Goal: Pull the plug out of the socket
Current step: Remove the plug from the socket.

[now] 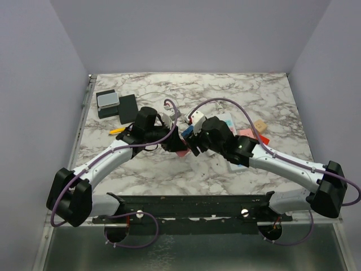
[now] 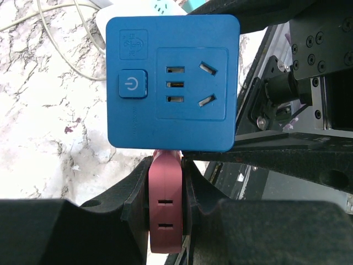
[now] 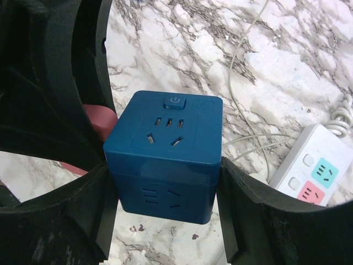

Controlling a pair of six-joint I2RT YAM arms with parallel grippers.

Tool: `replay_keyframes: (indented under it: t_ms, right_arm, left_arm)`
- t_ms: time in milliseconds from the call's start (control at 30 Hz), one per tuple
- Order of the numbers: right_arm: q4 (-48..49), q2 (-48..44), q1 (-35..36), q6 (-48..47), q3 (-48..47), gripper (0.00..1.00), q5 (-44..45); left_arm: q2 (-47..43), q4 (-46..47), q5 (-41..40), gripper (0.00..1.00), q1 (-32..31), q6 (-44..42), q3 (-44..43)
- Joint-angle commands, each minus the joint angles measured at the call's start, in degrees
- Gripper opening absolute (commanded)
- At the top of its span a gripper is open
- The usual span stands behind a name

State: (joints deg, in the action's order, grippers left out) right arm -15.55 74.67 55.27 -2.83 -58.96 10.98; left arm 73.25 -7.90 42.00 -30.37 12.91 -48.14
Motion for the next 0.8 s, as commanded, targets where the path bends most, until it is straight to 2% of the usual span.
replay_keyframes:
  t_ms: [0,367,767]
  right_arm:
    - [1.14,0.03,0.04,4.96,-2.38,0.01,-2.80]
    - [3.10,-2.31,0.04,-5.53,0.72,0.01,4.53]
    - [2.87,-2.48,-0.85,-11.13,0.58,0.01,10.59]
  left_arm:
    - [-1.01,0.29,-1.61,0.00,0.66,-0.16,-1.63]
    - [0.43,0.28,4.93,0.00,0.15,-0.46,-1.61]
    - [2.78,-1.50,5.03,0.00,-1.87,-1.44,-1.99]
